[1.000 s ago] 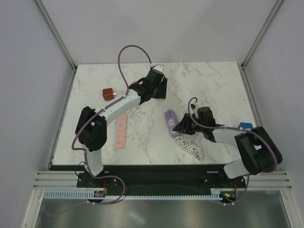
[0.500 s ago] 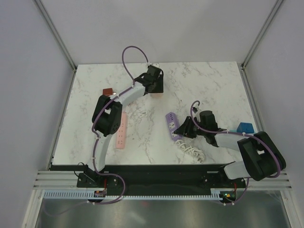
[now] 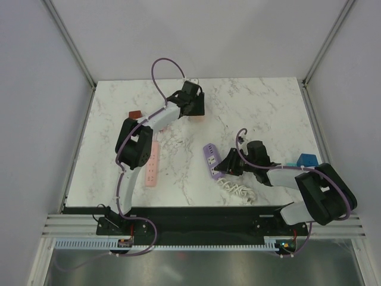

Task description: Pull the plug off the socket

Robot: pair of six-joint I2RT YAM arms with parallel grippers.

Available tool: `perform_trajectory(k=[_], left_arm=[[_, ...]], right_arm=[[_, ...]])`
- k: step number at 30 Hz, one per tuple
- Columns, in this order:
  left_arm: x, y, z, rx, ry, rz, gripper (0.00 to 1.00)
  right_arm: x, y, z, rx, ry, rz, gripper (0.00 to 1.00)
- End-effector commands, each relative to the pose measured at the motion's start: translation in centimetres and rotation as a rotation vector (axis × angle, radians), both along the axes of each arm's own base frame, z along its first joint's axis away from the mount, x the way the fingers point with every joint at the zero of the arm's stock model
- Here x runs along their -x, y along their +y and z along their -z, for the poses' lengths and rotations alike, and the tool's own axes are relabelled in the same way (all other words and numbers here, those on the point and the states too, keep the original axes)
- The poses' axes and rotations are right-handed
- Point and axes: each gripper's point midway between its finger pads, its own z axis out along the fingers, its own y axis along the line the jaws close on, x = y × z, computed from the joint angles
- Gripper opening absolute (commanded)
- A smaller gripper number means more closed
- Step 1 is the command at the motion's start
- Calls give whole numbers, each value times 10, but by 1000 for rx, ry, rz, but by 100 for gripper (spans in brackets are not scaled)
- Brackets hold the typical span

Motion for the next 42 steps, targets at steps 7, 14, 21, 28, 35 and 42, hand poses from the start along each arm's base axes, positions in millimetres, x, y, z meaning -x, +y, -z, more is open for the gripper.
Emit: perform_trajectory(k=[7,14,21,28,35,42], left_arm=[[-7,-11,-35,50,-68,69,80],[0,1,-47,23,-67,52,100],[3,12,-109,59,-143,32,100],[30,25,-180,120,-217,35,100],[80,41,-212,192,-227,57,100],[139,56,-222,268,-220,100,100]], right_arm=[[-15,11,-6,-88,-1,110,0],[-18,16,-7,-127,16,117,0],[-26,13,-11,-136,8,179,0],[-58,14,-30,-253,-12,328,0],[-93,30,-49,-439,-60,478,0],[-109,57,-55,-486,-109,514,0]])
